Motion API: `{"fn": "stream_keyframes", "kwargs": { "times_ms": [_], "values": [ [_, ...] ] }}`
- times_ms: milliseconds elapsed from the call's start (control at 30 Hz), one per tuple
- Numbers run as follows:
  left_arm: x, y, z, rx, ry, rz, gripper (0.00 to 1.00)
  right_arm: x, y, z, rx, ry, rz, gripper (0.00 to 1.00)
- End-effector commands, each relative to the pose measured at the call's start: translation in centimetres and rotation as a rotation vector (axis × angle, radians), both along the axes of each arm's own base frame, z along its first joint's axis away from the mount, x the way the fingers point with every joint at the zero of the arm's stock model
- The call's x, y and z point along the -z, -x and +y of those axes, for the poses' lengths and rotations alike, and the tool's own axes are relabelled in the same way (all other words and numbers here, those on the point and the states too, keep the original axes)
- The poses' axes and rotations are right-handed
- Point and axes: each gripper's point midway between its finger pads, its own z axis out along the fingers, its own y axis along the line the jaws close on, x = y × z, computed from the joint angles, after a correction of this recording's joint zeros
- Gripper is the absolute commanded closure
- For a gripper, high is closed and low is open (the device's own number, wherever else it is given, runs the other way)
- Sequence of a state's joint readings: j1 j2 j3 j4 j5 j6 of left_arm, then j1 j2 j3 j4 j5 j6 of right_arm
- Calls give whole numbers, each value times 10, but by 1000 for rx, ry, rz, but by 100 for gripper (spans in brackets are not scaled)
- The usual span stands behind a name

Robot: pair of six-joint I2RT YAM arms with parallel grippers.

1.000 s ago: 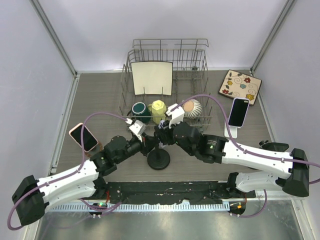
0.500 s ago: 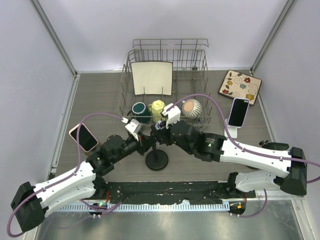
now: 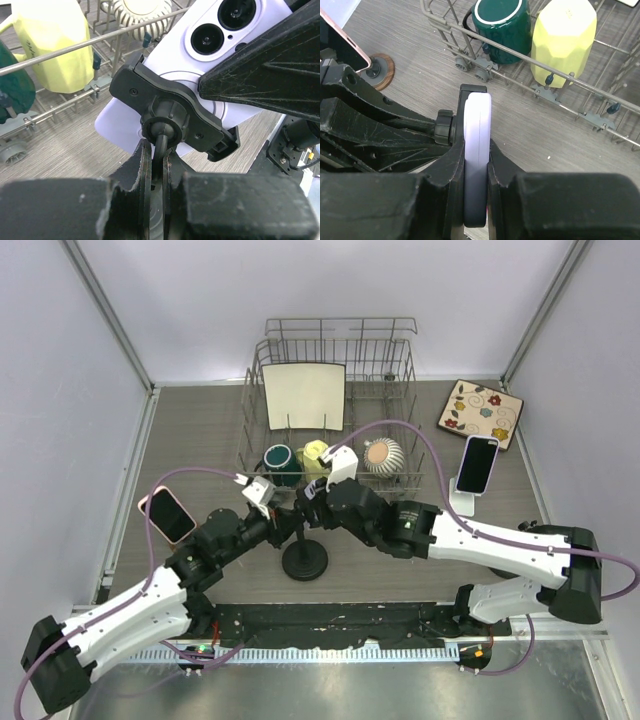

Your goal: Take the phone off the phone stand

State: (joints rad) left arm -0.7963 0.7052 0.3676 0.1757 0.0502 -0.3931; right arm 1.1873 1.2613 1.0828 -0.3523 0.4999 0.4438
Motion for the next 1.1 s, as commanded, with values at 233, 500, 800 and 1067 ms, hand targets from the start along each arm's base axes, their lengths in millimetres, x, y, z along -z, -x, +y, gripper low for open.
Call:
{"fn": "stream_keyframes", "kwargs": {
  "times_ms": [233, 500, 800, 1067],
  "values": [
    [12, -45, 89, -506, -52, -12, 100, 68, 14, -116, 322, 584, 188, 99],
    [11, -39, 104, -570, 1, -11, 100, 68, 14, -145, 465, 633, 246, 99],
    [8, -36, 86, -477, 26, -9, 100, 52, 8, -108, 363, 461, 234, 99],
    [9, -36, 75, -417, -9, -18, 100, 47, 13, -92, 181, 396, 191, 99]
  ]
}}
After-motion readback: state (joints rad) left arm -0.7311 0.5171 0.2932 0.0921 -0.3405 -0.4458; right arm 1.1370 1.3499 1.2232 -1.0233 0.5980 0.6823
